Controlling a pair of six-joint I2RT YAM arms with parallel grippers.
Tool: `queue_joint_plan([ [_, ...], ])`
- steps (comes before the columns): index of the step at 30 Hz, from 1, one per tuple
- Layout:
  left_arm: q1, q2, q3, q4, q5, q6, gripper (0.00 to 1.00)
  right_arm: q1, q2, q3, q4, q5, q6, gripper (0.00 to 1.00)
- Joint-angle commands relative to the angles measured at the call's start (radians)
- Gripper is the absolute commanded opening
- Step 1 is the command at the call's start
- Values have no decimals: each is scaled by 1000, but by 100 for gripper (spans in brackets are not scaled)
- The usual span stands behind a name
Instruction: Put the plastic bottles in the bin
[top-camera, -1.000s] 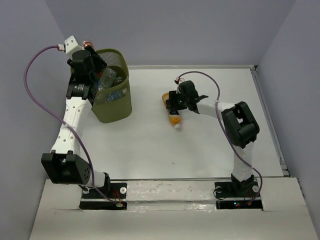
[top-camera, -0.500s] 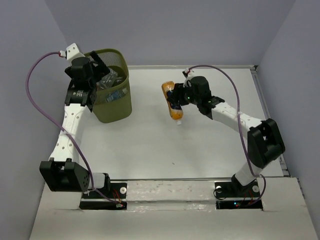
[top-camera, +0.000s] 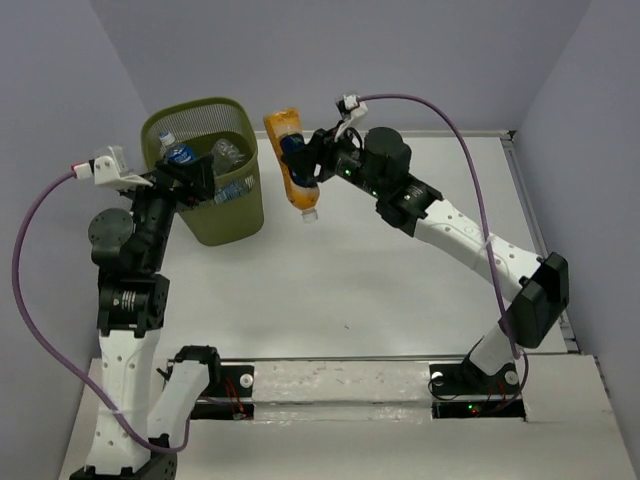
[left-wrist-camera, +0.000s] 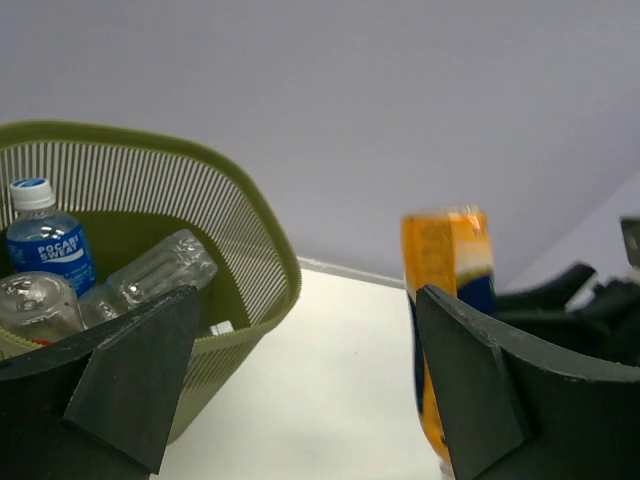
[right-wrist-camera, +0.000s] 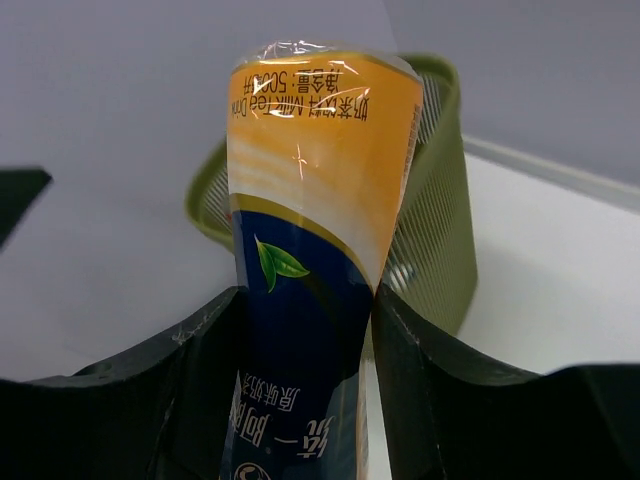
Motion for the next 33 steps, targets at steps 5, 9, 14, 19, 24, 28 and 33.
queue_joint_plan([
  [5, -47, -184, -32, 90, 101, 10, 99, 74, 296, 495, 192, 77, -22, 26],
  [9, -120, -207, -26, 85, 100, 11, 99, 109, 492, 762, 226, 101, -118, 27],
  [14, -193, -229, -3, 88, 67, 14, 99, 129, 799, 1087, 279, 144, -261, 27],
  [19, -235, -229, -9, 96, 46, 31, 99, 138, 901, 1158, 318, 123, -401, 35],
  [24, -242, -235, -6, 99, 5, 45, 99, 148, 872, 1106, 263, 51, -457, 86],
  [28, -242, -227, 23, 93, -2, 34, 99, 157, 815, 1080, 231, 15, -448, 98],
  [33, -242, -221, 89, 41, -80, 36, 99, 157, 677, 974, 188, 5, -399, 100],
])
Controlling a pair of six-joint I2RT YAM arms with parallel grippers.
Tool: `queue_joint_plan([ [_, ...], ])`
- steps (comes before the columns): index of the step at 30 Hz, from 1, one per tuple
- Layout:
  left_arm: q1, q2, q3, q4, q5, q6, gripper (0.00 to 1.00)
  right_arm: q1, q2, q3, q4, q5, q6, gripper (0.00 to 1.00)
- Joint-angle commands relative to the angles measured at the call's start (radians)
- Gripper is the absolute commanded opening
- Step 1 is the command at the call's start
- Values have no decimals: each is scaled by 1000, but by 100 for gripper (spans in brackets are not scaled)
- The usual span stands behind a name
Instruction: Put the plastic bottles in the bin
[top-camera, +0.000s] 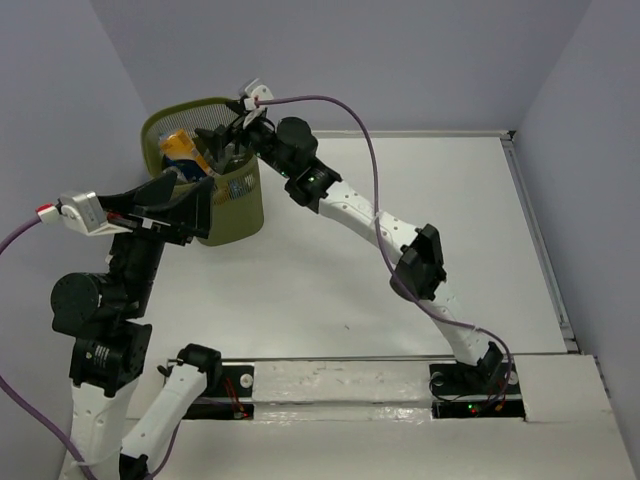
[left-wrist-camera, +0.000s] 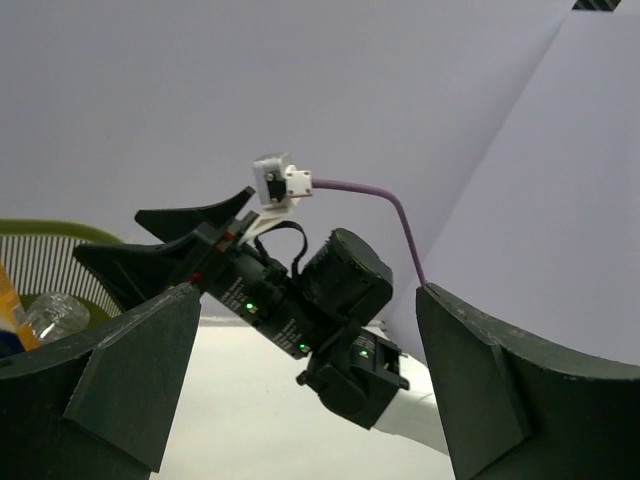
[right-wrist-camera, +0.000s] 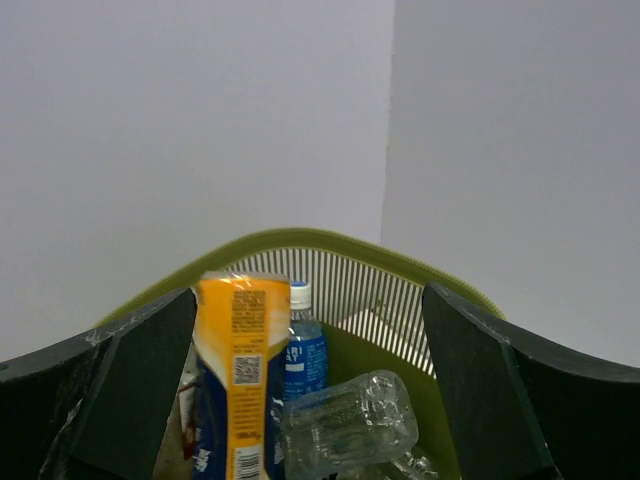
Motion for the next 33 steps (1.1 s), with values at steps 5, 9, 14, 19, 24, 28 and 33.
queue_joint_plan([
  [5, -4, 12, 114, -53, -113, 15, 99, 16, -454, -447, 98, -43, 82, 100],
  [9, -3, -8, 74, -57, -108, -5, 99, 16, -778, -915, 193, -11, 123, 100],
  [14, -4, -40, -20, -48, -36, -22, 99, 16, -1213, -1452, 176, 136, 186, 100],
  [19, -4, -74, -106, -30, 79, -35, 99, 16, -1585, -1724, -6, 239, 217, 100],
  [24, -4, -147, -243, -31, 140, -71, 99, 16, -1974, -1885, -270, 296, 298, 100],
  [28, -4, -178, -307, -8, 171, -90, 99, 16, -2128, -1944, -379, 345, 334, 100],
  [33, -4, -143, -320, 44, 200, -116, 99, 16, -2132, -1921, -425, 376, 329, 100],
])
